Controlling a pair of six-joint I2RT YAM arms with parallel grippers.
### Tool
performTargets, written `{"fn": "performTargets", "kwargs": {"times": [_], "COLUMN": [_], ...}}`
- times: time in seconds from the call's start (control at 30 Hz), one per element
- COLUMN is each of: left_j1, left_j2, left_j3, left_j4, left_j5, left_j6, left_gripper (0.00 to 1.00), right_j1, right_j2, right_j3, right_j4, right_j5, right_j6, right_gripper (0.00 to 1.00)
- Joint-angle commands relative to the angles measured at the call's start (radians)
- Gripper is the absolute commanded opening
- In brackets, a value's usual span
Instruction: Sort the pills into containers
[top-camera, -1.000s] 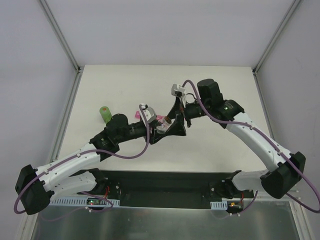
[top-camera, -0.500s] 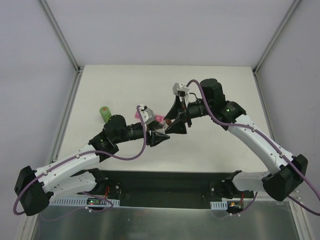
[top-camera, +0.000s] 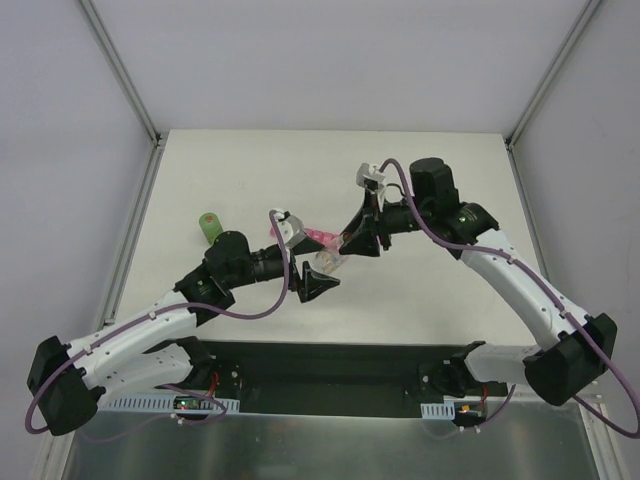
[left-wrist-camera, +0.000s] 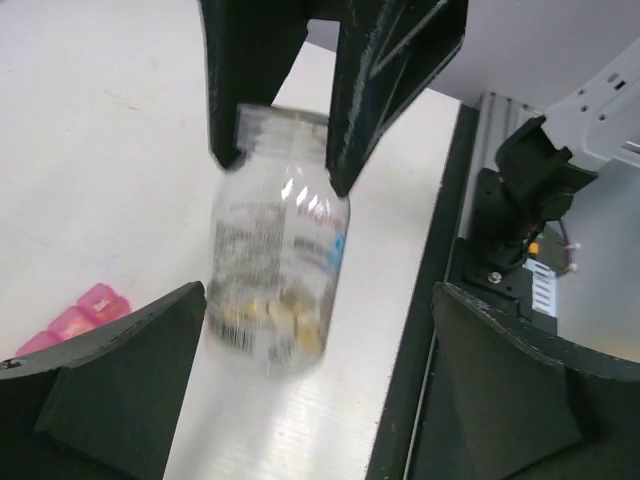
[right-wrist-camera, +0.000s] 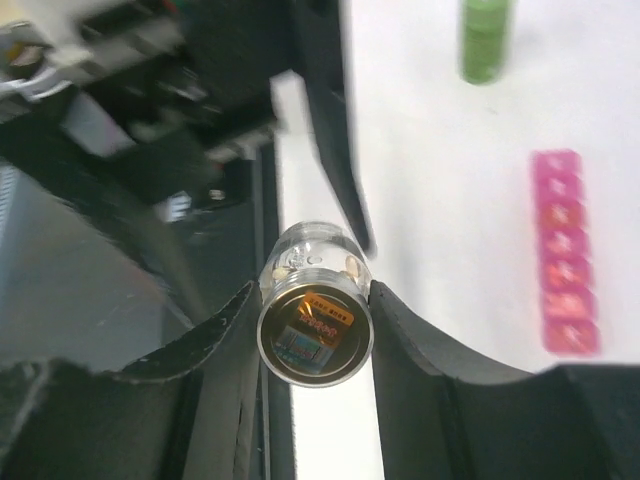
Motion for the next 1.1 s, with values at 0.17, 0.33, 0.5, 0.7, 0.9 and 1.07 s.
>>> {"fn": "performTargets", "kwargs": {"times": [0.17, 0.33, 0.5, 0.7, 0.9, 1.07], "left_j1": [0.068, 0.089, 0.091, 0.091, 0.091, 0.091], "left_j2": [-0.131, -0.144, -0.149, -0.167, -0.194, -0.195], "left_j3": [0.014, 0.031, 0.029, 0.025, 0.014, 0.012], "left_j4": [-0.312, -0.479, -0.522, -0.544, -0.553, -0.556], "left_j5": [-0.137, -0.253, -0.315, -0.344, -0.366, -0.367], "left_j6": [0.090, 0.153, 0.196, 0.213, 0.223, 0.220], "left_gripper": [0.99, 0.99, 0.99, 0.99, 0.99, 0.99], "right_j1": [-0.197, -0.385, -0.487, -0.535, -0.548, -0.552], "right_j2": [-0.055, 0.030, 0.119, 0.150, 0.124, 0.098], "right_j3": [-0.177, -0.228, -0.207, -0.238, -0.284, -0.291], "right_j4": [-0.097, -0.060, -0.093, -0.108, -0.114, -0.132], "right_j5": [0.575, 0.718, 0.734, 0.749, 0.735, 0.706], "right_j6": [-0.238, -0.280, -0.339, -0.395, -0.404, -0.393], "right_gripper": [0.13, 0.13, 0.14, 0.16, 0.25, 0.43]}}
